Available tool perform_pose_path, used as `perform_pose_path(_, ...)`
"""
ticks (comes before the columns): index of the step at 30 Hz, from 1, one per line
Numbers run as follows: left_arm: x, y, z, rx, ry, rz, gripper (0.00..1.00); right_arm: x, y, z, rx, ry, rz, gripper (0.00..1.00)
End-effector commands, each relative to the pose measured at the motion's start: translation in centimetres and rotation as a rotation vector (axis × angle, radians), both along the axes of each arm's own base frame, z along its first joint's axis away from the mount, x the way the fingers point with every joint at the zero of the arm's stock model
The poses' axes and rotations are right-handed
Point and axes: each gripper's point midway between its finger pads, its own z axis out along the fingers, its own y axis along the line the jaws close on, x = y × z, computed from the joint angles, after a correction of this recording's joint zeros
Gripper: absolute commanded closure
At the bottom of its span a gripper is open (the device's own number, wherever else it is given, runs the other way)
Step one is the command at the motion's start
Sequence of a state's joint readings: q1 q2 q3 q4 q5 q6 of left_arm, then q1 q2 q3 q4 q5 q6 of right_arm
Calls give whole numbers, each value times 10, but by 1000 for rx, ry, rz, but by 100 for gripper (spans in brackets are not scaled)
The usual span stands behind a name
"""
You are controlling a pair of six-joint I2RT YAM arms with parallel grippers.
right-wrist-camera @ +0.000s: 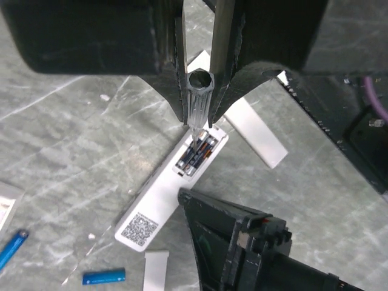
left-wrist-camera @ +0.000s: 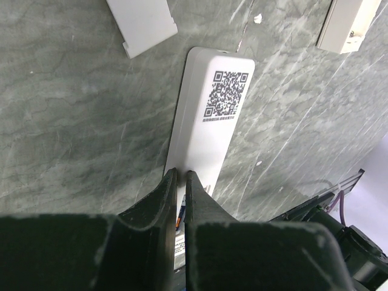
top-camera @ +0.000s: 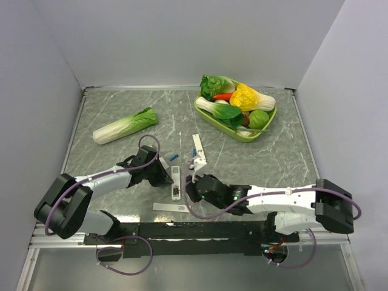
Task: Unload the batteries from the remote control
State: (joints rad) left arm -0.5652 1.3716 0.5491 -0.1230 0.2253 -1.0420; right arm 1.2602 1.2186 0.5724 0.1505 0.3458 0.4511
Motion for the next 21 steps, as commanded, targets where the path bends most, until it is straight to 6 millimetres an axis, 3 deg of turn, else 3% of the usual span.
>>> perform_pose_path(1,-15,-2,-24,13,61,-16,93,0,1,-14,-228,-35,14,100)
perform_pose_path(5,-19,-1,-26,9,65,-20,93,-3,7,-23,-356,-60,7,100)
perform_pose_path(7,-19,-2,-27,6,67,-22,93,0,10,-18,-389,-94,-8,100)
perform_pose_path(11,-20,-2,-29,5,75,-29,93,-11,26,-23,-445,-143,58,100)
perform_pose_path(17,-21,-2,-30,8,79,-34,93,-25,43,-35,-419,-124,166,100)
perform_pose_path(21,-20,-2,-28,12,70,-36,94,-30,40,-47,-386,-83,218,100)
